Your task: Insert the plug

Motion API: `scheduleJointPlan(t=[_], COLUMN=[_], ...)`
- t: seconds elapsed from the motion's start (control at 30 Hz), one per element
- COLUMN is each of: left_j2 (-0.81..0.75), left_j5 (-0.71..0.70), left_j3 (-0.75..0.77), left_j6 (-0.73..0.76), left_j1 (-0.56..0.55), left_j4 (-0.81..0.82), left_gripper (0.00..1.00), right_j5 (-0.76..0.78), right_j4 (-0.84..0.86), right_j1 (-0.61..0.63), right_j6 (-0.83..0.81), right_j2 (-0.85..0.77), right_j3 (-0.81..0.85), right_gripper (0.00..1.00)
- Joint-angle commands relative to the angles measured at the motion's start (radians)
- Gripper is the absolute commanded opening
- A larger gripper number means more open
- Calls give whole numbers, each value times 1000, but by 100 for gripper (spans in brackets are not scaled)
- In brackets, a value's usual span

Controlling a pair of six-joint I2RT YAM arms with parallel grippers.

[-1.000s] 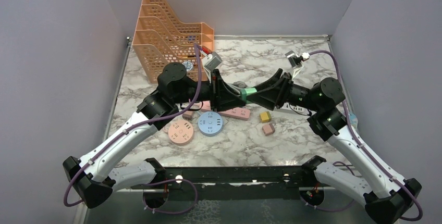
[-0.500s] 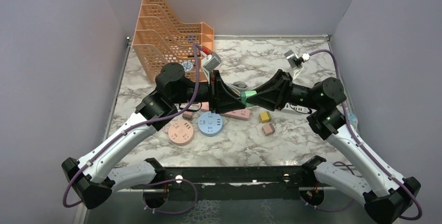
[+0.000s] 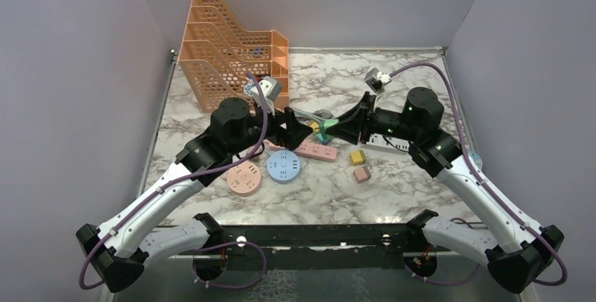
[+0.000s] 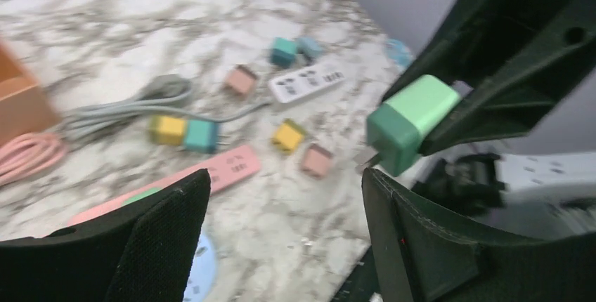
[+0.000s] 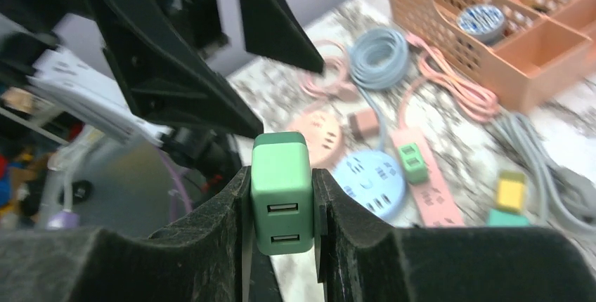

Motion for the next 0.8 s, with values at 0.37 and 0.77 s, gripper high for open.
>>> scheduleJointPlan(t=[0.37,0.77], left_j2=[-147,-214], left_j5=[-508,-580], left_j3=[-210,-277], left_j6=[158,120], left_j1=[8,8], left_j4=[-105,-133], left_gripper=[81,81], right_j5=[311,538], right_j4=[-220,-326], right_j1=[53,197], right_j6=[-494,-721], right_j2=[210,462], right_j3=[-7,95], right_gripper=[1,1])
